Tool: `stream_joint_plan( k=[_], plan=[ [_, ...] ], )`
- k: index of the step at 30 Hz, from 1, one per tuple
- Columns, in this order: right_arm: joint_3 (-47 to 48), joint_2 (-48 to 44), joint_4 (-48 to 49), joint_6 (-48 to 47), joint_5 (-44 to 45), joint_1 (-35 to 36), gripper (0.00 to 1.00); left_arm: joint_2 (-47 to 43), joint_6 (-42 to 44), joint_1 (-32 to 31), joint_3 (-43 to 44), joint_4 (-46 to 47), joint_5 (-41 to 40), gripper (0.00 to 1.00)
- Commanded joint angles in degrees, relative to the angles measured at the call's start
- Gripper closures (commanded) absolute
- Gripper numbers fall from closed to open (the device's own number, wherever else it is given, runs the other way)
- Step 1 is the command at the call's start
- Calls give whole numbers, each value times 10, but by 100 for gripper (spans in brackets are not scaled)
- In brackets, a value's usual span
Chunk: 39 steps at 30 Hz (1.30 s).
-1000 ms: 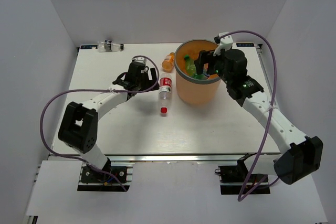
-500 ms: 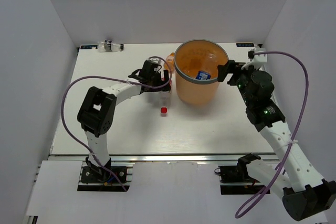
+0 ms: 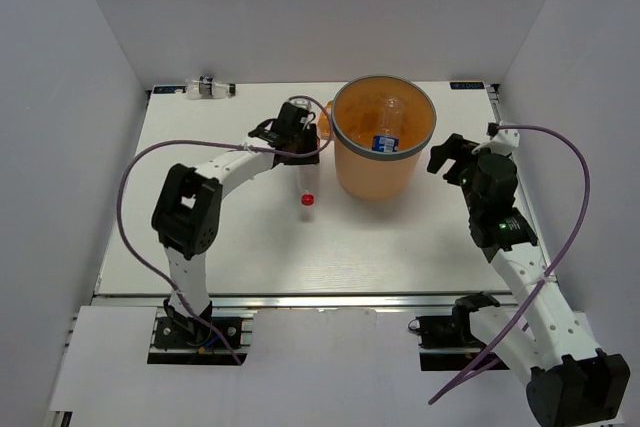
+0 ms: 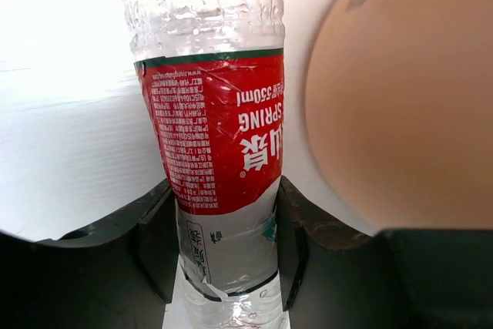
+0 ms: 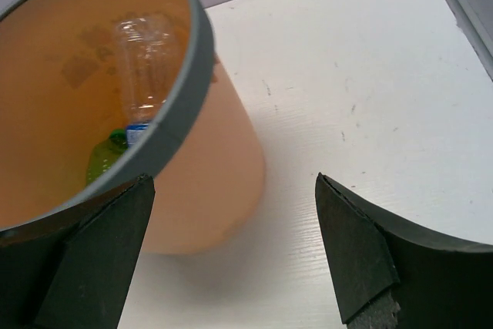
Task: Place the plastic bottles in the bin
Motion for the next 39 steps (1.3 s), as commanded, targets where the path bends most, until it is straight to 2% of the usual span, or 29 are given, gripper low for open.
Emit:
stream_joint_plan(
  k=[1,3,7,11,12,13,19,24,27,28,29,35,36,38,39],
  plan=[
    [-13,-9,25,26,4,-25,11,-122,6,2,38,-40,-100,55],
    [-21,-11,23,38,-5,-47,11,-177,7,2,45,-39,-147,55],
    [-36,-19,35,42,-39,-73,11,-221,-1,2,106,-43,-158,55],
    [-44,-24,38,43,-56,-92,11,-216,12,0,155,19,-35,53],
    [-46,-26,39,43,-61,-94,11,-207,13,-4,183,31,20,53],
    [-46,-28,39,43,-62,-95,11,-183,15,-6,201,31,40,52],
    [-49,-36,32,38,-66,-104,11,-80,39,-37,346,-9,62,47],
    [-54,-30,40,33,-67,-109,10,-24,81,-48,403,-32,86,18],
    [-50,-19,38,33,-72,-113,11,-12,115,-48,433,-57,106,12],
    [-50,-17,39,33,-72,-114,11,-10,131,-48,437,-61,108,5],
    [-49,-14,39,33,-73,-114,11,-12,137,-48,438,-64,100,2],
    [-48,-11,35,31,-76,-124,11,-27,182,-47,417,-70,10,2],
    [-48,-11,34,29,-75,-126,11,-28,190,-42,407,-71,-24,2],
    [-47,-9,32,28,-78,-129,11,-25,193,-20,396,-66,-34,2],
    [-45,-8,30,26,-88,-129,11,-21,193,-8,395,-67,-14,2]
  ],
)
